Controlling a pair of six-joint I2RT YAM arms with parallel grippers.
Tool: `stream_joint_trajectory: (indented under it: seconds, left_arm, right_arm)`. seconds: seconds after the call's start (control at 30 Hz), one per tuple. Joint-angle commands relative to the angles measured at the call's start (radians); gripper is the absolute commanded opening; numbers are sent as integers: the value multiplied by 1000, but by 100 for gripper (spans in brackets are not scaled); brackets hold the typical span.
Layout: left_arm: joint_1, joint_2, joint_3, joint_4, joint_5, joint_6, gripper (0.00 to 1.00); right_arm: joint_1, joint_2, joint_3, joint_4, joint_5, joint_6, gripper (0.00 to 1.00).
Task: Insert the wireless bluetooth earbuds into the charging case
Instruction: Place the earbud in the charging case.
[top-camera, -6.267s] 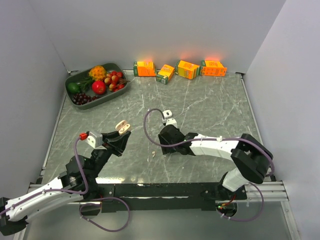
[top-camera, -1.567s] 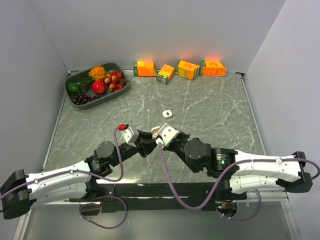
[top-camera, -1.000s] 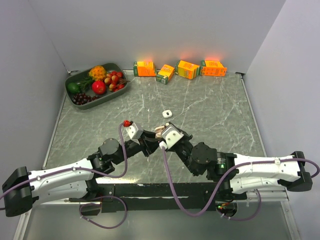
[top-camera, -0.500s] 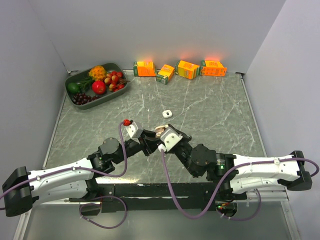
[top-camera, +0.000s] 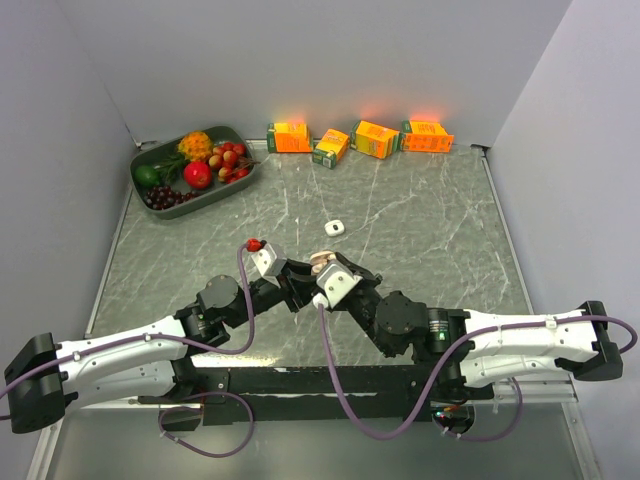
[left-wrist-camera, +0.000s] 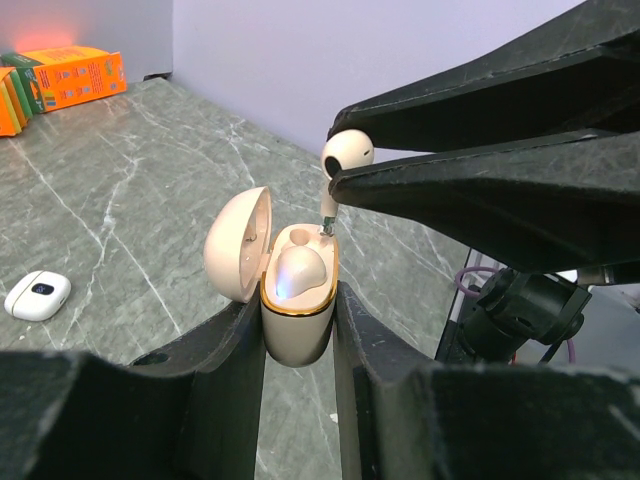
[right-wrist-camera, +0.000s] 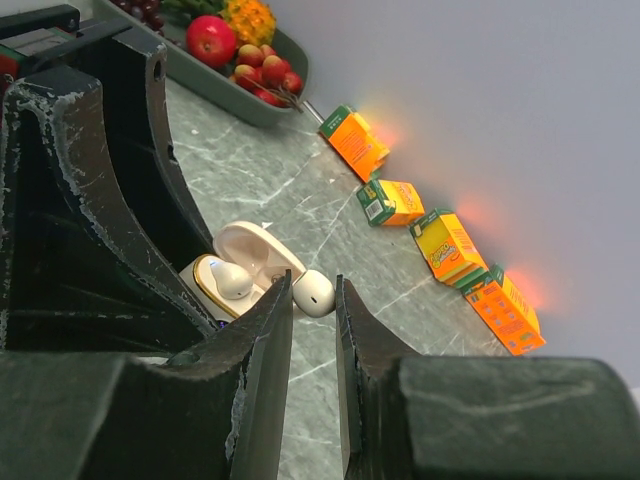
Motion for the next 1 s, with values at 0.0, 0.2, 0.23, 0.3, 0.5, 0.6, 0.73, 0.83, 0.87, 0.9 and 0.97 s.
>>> stream_joint_trajectory:
  seconds: [0.0, 0.2, 0.23, 0.3, 0.5, 0.6, 0.73, 0.83, 0.87, 0.9, 0.97]
  left_arm:
    - [-5, -7, 46, 22, 13, -15, 1]
    - [-5, -8, 43, 25, 14, -17, 1]
    - [-5, -8, 42, 25, 13, -17, 1]
    - [-5, -8, 40, 27, 13, -17, 1]
    - [-5, -17, 28, 37, 30, -17, 1]
    - [-5, -22, 17, 48, 33, -12, 1]
    - [-4, -30, 10, 56, 29, -9, 1]
    - [-5, -34, 10, 54, 24, -6, 1]
    - [-5, -34, 8, 54, 26, -4, 1]
    - [-5, -37, 8, 53, 26, -4, 1]
    - [-5, -39, 5, 53, 24, -4, 1]
  right_arm:
    - [8, -5, -7, 9, 4, 12, 0]
    - [8, 3, -13, 14, 8, 0, 0]
    - [7, 7, -16, 20, 9, -2, 0]
    - [8, 9, -19, 25, 9, -6, 0]
    - [8, 21, -26, 32, 11, -16, 0]
    - [7, 24, -29, 34, 11, -17, 0]
    - [7, 24, -24, 19, 6, -3, 0]
    - [7, 23, -18, -13, 3, 10, 0]
    - [8, 24, -16, -20, 3, 12, 0]
    - [8, 26, -16, -24, 3, 14, 0]
    - [8, 19, -15, -40, 3, 15, 0]
